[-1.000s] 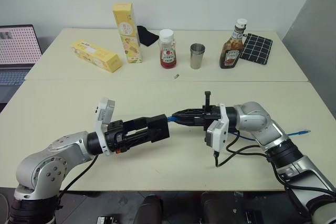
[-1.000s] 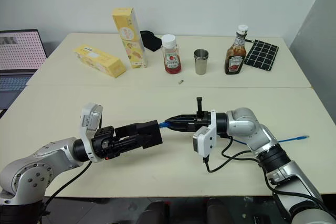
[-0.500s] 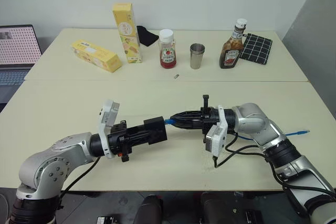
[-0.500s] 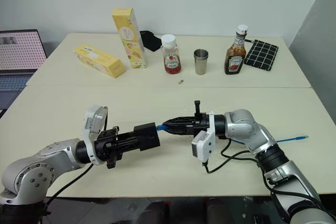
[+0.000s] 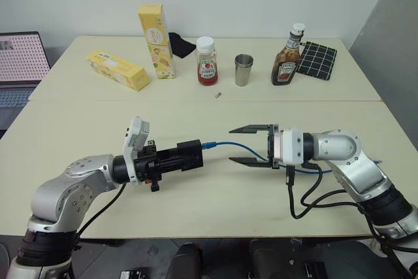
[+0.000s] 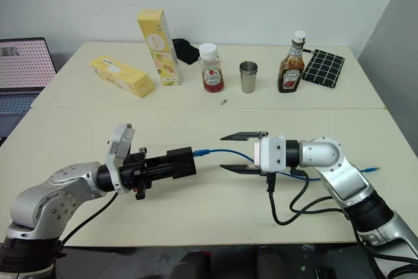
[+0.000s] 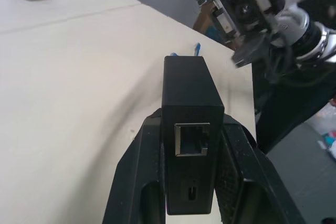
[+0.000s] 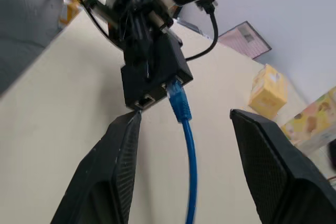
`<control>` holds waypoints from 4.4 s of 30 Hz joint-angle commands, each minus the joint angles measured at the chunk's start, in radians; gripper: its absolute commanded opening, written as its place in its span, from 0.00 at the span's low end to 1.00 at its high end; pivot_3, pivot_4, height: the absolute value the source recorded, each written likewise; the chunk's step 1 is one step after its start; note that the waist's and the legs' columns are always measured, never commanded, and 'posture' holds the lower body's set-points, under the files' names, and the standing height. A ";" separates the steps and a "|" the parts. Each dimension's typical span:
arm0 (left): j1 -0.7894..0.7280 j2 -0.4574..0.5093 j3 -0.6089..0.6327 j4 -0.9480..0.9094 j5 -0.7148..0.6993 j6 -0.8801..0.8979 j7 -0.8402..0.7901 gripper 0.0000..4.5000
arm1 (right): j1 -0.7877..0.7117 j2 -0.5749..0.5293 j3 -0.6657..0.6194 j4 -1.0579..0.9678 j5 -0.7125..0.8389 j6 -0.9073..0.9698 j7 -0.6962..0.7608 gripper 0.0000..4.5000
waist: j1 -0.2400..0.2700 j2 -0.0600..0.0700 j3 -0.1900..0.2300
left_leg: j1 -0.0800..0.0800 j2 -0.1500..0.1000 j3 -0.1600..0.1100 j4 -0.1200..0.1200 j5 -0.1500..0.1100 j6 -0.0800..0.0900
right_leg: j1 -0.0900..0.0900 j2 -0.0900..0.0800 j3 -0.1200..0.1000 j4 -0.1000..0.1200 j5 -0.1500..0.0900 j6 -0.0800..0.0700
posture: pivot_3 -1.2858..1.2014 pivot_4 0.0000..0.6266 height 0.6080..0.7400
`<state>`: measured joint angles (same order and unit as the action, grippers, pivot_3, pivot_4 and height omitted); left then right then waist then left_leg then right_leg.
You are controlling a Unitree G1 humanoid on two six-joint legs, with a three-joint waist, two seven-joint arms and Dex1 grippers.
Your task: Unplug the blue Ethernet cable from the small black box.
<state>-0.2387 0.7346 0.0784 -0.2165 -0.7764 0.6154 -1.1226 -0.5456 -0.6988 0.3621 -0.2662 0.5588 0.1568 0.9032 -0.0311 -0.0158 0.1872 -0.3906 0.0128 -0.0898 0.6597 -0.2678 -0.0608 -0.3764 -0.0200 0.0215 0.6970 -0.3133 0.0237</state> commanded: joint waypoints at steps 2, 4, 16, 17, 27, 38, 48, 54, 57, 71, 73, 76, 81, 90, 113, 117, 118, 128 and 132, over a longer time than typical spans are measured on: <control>-0.045 -0.008 -0.055 0.049 0.069 -0.095 -0.108 0.17 | -0.068 0.075 -0.065 -0.060 0.228 0.346 -0.073 0.64 | -0.001 0.000 0.000 | 0.000 0.000 0.000 0.000 0.000 0.000 | 0.000 0.000 0.000 0.000 0.000 0.000 | 0.52 0.24 1.00; -0.059 -0.019 -0.069 0.062 0.075 -0.101 -0.127 0.17 | -0.079 0.111 -0.072 -0.042 0.235 0.404 -0.086 0.64 | 0.000 0.000 0.000 | -0.002 0.000 0.000 0.000 0.000 0.000 | -0.001 0.001 -0.001 0.000 0.000 0.000 | 0.52 0.24 1.00; -0.057 -0.051 -0.057 0.061 0.064 -0.095 -0.150 0.17 | -0.085 0.193 -0.081 -0.014 0.210 0.585 -0.064 0.64 | -0.001 0.000 0.000 | -0.008 -0.001 -0.003 0.001 0.000 0.000 | -0.005 0.001 -0.003 0.000 0.000 0.000 | 0.52 0.24 1.00; -0.057 -0.052 -0.057 0.061 0.064 -0.096 -0.149 0.17 | -0.085 0.196 -0.082 -0.013 0.205 0.589 -0.061 0.64 | -0.001 0.000 0.000 | -0.008 -0.001 -0.003 0.001 0.000 0.000 | -0.005 0.001 -0.004 0.000 0.000 0.000 | 0.52 0.24 1.00; -0.057 -0.052 -0.041 0.051 0.055 -0.095 -0.148 0.17 | -0.088 0.216 -0.097 -0.003 0.188 0.626 -0.034 0.57 | -0.001 0.000 0.000 | -0.008 -0.001 -0.003 0.001 0.000 0.000 | -0.006 0.001 -0.004 0.000 0.000 0.000 | 0.52 0.24 1.00; -0.047 -0.053 -0.032 0.047 0.048 -0.095 -0.162 0.17 | -0.089 0.217 -0.102 0.006 0.152 0.624 0.002 0.15 | -0.001 0.000 0.000 | -0.008 -0.001 -0.003 0.001 0.000 0.000 | -0.006 0.002 -0.004 0.000 0.000 0.000 | 0.52 0.24 1.00; -0.046 -0.053 -0.029 0.038 0.043 -0.084 -0.179 0.17 | -0.119 0.209 -0.099 0.044 0.111 0.616 0.070 0.00 | -0.001 0.000 0.000 | -0.008 -0.001 -0.003 0.001 0.000 0.000 | -0.006 0.002 -0.004 0.000 0.000 0.000 | 0.52 0.24 1.00; -0.047 -0.055 -0.028 0.022 0.036 -0.067 -0.166 0.17 | -0.132 0.210 -0.100 0.071 0.086 0.605 0.094 0.00 | -0.001 0.000 0.000 | -0.008 -0.001 -0.003 0.001 0.000 0.000 | -0.006 0.002 -0.004 0.000 0.000 0.000 | 0.52 0.24 1.00; -0.043 -0.051 -0.025 0.014 0.037 -0.063 -0.160 0.17 | -0.130 0.199 -0.101 0.079 0.073 0.600 0.109 0.00 | -0.001 0.000 0.000 | -0.008 -0.001 -0.003 0.001 0.000 0.000 | -0.006 0.002 -0.004 0.000 0.000 0.000 | 0.52 0.24 1.00; -0.012 -0.028 0.013 -0.018 0.032 -0.036 -0.116 0.17 | -0.102 0.150 -0.146 0.078 0.072 0.609 0.123 0.00 | -0.001 0.000 0.000 | -0.008 -0.001 -0.003 0.001 0.000 0.000 | -0.006 0.002 -0.004 0.000 0.000 0.000 | 0.52 0.24 1.00; -0.014 -0.033 0.003 -0.031 0.026 -0.031 -0.112 0.17 | -0.103 0.166 -0.151 0.067 0.090 0.620 0.116 0.00 | -0.001 0.000 0.000 | -0.008 -0.001 -0.003 0.001 0.000 0.000 | -0.006 0.002 -0.004 0.000 0.000 0.000 | 0.52 0.24 1.00; -0.020 -0.040 -0.013 -0.040 0.020 -0.026 -0.112 0.17 | -0.107 0.204 -0.168 0.058 0.121 0.630 0.096 0.16 | -0.001 0.000 0.000 | -0.008 -0.001 -0.003 0.001 0.000 0.000 | -0.006 0.002 -0.004 0.000 0.000 0.000 | 0.52 0.24 1.00; -0.032 -0.041 -0.024 -0.036 0.019 -0.020 -0.122 0.17 | -0.117 0.223 -0.219 0.020 0.215 0.713 0.096 0.41 | -0.001 0.000 0.000 | -0.008 -0.001 -0.003 0.001 0.000 0.000 | -0.006 0.002 -0.004 0.000 0.000 0.000 | 0.52 0.24 1.00; -0.063 -0.049 -0.043 0.005 0.034 -0.025 -0.162 0.17 | -0.076 0.192 -0.197 0.001 0.177 0.739 0.064 0.52 | -0.001 0.000 0.000 | -0.008 -0.001 -0.003 0.001 0.000 0.000 | -0.006 0.002 -0.004 0.000 0.000 0.000 | 0.52 0.24 1.00; -0.064 -0.066 -0.053 0.023 0.054 -0.046 -0.180 0.17 | -0.070 0.217 -0.182 -0.032 0.185 0.784 0.058 0.52 | -0.001 0.000 0.000 | -0.008 -0.002 -0.003 0.001 0.000 0.000 | -0.006 0.002 -0.004 0.000 0.000 0.000 | 0.52 0.24 1.00; -0.061 -0.068 -0.053 0.028 0.056 -0.054 -0.183 0.17 | -0.071 0.214 -0.179 -0.029 0.178 0.781 0.063 0.48 | -0.001 0.000 0.000 | -0.008 -0.001 -0.003 0.001 0.000 0.000 | -0.006 0.002 -0.004 0.000 0.000 0.000 | 0.52 0.24 1.00; -0.061 -0.068 -0.053 0.029 0.056 -0.056 -0.184 0.17 | -0.071 0.213 -0.179 -0.028 0.178 0.781 0.065 0.44 | -0.001 0.000 0.000 | -0.008 -0.002 -0.003 0.001 0.000 0.000 | -0.006 0.002 -0.004 0.000 0.000 0.000 | 0.52 0.24 1.00; -0.051 -0.066 -0.052 0.041 0.062 -0.070 -0.201 0.17 | -0.080 0.193 -0.170 -0.017 0.166 0.767 0.096 0.00 | -0.001 0.000 0.000 | -0.008 -0.002 -0.003 0.001 0.000 0.000 | -0.006 0.002 -0.004 0.000 0.000 0.000 | 0.52 0.24 1.00; -0.048 -0.068 -0.052 0.039 0.062 -0.070 -0.204 0.17 | -0.088 0.194 -0.169 -0.011 0.164 0.766 0.099 0.00 | -0.001 0.000 0.000 | -0.008 -0.002 -0.003 0.001 0.000 0.000 | -0.006 0.002 -0.004 0.000 0.000 0.000 | 0.52 0.24 1.00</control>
<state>-0.2885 0.6705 0.0253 -0.1596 -0.7056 0.5602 -1.3188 -0.6104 -0.5001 0.2037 -0.2675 0.7242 0.9391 0.9945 -0.0319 -0.0158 0.1872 -0.3983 0.0113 -0.0928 0.6606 -0.2678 -0.0607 -0.3822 -0.0181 0.0177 0.6968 -0.3133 0.0241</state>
